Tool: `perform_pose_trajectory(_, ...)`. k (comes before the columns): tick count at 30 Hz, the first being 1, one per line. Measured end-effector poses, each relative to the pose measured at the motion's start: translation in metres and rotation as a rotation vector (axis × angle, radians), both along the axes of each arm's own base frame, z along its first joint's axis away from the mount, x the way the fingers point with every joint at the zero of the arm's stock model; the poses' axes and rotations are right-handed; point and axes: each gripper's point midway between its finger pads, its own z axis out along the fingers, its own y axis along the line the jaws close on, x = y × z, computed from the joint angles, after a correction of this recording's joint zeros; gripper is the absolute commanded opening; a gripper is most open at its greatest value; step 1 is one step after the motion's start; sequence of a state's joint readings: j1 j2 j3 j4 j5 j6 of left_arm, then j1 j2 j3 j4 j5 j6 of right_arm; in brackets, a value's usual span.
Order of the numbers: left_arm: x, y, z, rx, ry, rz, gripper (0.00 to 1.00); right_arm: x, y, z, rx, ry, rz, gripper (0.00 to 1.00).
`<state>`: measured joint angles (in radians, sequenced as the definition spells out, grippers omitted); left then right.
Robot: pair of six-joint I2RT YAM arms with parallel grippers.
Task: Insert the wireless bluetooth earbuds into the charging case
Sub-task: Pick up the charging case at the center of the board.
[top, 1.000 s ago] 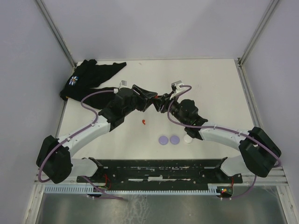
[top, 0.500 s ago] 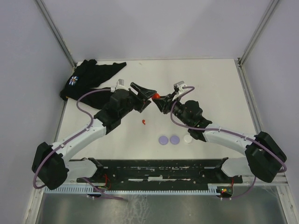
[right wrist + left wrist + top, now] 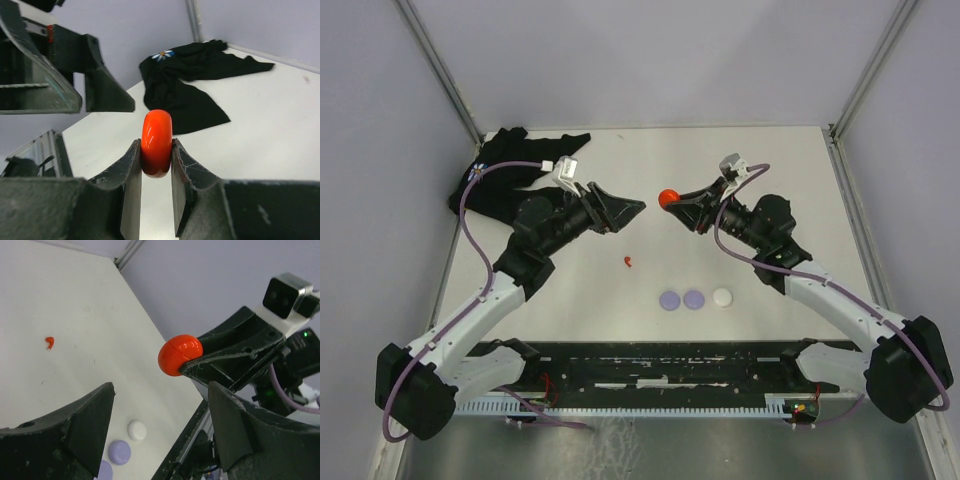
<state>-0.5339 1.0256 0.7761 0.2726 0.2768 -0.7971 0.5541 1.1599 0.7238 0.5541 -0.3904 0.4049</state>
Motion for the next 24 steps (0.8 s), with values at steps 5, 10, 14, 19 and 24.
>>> perform_pose_trajectory(5,-0.023,-0.011,0.004,0.079,-0.16,-0.192,0.75,-0.02,0.008,0.028,0.004,-0.032,0.143,0.12)
perform_pose_trajectory(10,-0.047,-0.019,0.003,0.142,-0.297,-0.354,0.68,-0.042,0.016,0.052,0.013,-0.068,0.275,0.12)
perform_pose_trajectory(14,-0.057,-0.022,0.007,0.169,-0.387,-0.421,0.58,-0.057,0.02,0.061,0.014,-0.071,0.359,0.13)
perform_pose_trajectory(19,-0.062,-0.023,0.019,0.174,-0.476,-0.451,0.56,-0.069,0.022,0.067,0.016,-0.069,0.433,0.13)
perform_pose_trajectory(24,-0.064,-0.026,0.027,0.161,-0.528,-0.472,0.52,-0.074,0.025,0.068,0.012,-0.063,0.474,0.13)
